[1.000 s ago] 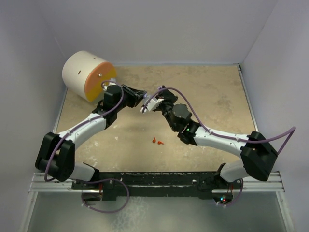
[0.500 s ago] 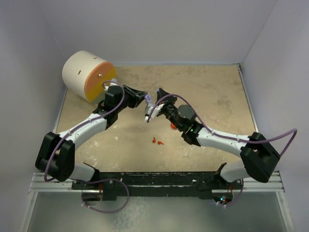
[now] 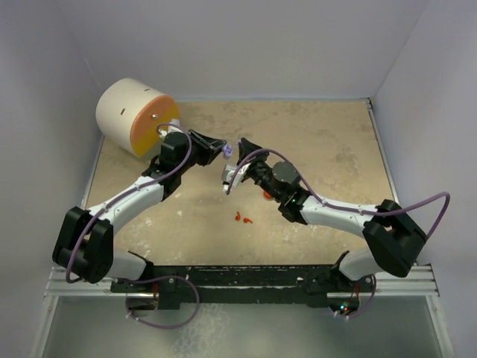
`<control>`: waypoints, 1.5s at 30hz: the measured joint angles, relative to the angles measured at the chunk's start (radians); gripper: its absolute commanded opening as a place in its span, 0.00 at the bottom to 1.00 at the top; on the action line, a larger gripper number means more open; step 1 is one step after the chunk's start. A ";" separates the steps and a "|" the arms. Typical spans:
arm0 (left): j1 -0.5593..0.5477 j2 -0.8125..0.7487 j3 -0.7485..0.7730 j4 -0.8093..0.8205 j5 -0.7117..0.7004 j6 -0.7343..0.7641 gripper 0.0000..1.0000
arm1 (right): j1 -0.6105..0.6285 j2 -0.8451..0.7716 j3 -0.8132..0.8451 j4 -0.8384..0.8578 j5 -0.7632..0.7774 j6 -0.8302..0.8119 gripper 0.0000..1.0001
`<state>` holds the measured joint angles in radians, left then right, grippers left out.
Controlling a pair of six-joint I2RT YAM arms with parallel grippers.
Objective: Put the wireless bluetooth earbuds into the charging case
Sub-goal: Place the earbud in the charging case.
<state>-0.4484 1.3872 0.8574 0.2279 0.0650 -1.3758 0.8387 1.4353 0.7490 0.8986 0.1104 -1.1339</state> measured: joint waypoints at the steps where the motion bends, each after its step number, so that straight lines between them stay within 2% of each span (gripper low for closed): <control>1: 0.000 -0.005 -0.002 0.004 -0.003 0.002 0.00 | 0.000 0.007 0.000 0.003 -0.002 -0.003 0.00; 18: -0.003 -0.055 -0.066 0.106 -0.040 0.010 0.00 | -0.015 0.068 0.000 0.029 -0.055 -0.017 0.00; 45: -0.018 -0.055 -0.070 0.152 -0.039 0.027 0.00 | -0.016 0.102 0.031 0.017 -0.080 -0.014 0.00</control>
<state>-0.4664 1.3327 0.7872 0.3801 0.0265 -1.3487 0.8223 1.5372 0.7803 0.9157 0.0299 -1.1481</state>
